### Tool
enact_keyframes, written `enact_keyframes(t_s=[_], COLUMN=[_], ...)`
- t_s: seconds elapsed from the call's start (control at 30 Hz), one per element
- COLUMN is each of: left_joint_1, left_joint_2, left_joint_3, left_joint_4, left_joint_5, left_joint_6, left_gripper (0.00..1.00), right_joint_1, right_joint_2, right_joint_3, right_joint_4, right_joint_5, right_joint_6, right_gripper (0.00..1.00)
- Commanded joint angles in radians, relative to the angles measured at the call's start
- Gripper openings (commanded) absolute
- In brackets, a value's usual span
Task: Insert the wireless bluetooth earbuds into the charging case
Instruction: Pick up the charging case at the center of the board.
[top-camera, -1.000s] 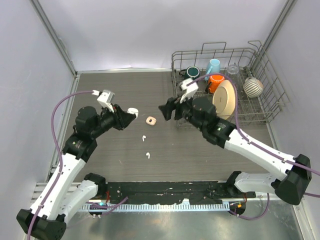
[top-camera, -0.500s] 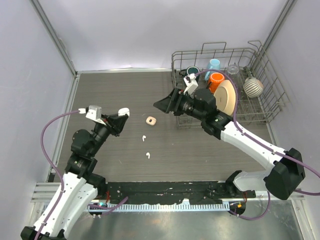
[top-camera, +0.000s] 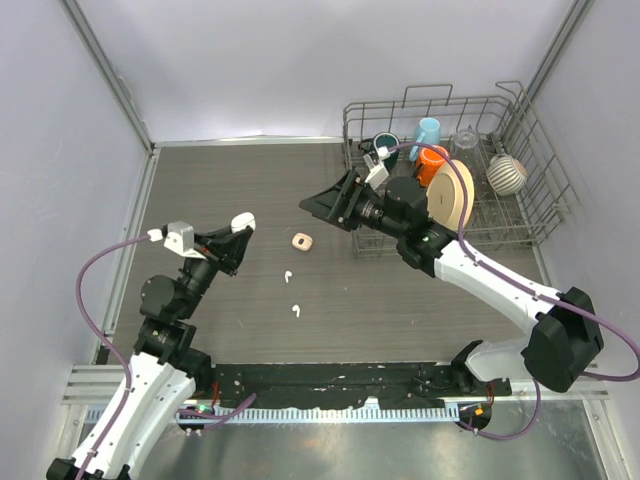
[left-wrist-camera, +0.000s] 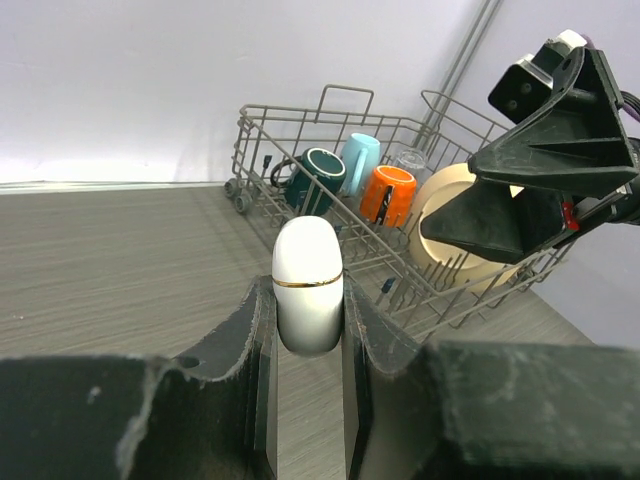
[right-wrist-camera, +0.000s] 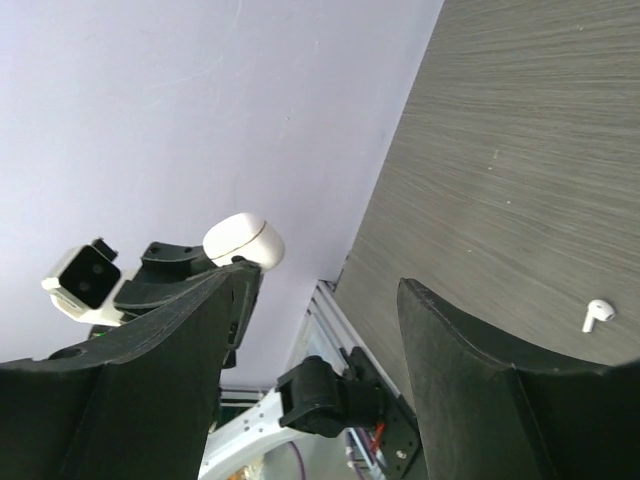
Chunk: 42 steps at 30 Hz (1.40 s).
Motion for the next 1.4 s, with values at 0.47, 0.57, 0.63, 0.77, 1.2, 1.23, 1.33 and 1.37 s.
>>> enact_keyframes(t_s=[0.47,0.57,0.63,0.77,1.2,1.23,1.33,1.37], left_joint_1=[0.002,0.001,0.002,0.002,0.002,0.002,0.002,0.002], left_joint_2=[-0.05,-0.042,-0.038,-0.024,-0.007,-0.001,0.02,0.027], left_joint_3=[-0.01,0.0,0.005,0.01,0.011,0.016,0.022,0.023], left_joint_4=[0.112,0.108,0.106,0.114,0.137,0.138,0.144,0.151], left_joint_5=[-0.031,-0.01,0.003,0.023,0.082,0.09,0.124,0.137], left_joint_6=[0.012,0.013,0.012,0.012,0.019,0.024,0.032,0.033], left_gripper=[0.0,0.0,0.0,0.0,0.03,0.03,0.03,0.03], right_joint_1=[0.002,0.002,0.008,0.017,0.089,0.094,0.099,0.102], right_joint_2=[-0.01,-0.001,0.002,0.008,0.099,0.108,0.157,0.169], right_joint_3=[0.024,0.03,0.028,0.027,0.097,0.102,0.131,0.137], right_joint_4=[0.101,0.107,0.122,0.159,0.237,0.241,0.228,0.228], right_joint_5=[0.009,-0.011,-0.016,-0.029,-0.039,-0.046,-0.092,-0.104], right_joint_6=[0.141,0.165,0.171,0.203,0.387,0.395,0.428,0.439], right_gripper=[0.72,0.72,0.72,0.72,0.72,0.71,0.72,0.72])
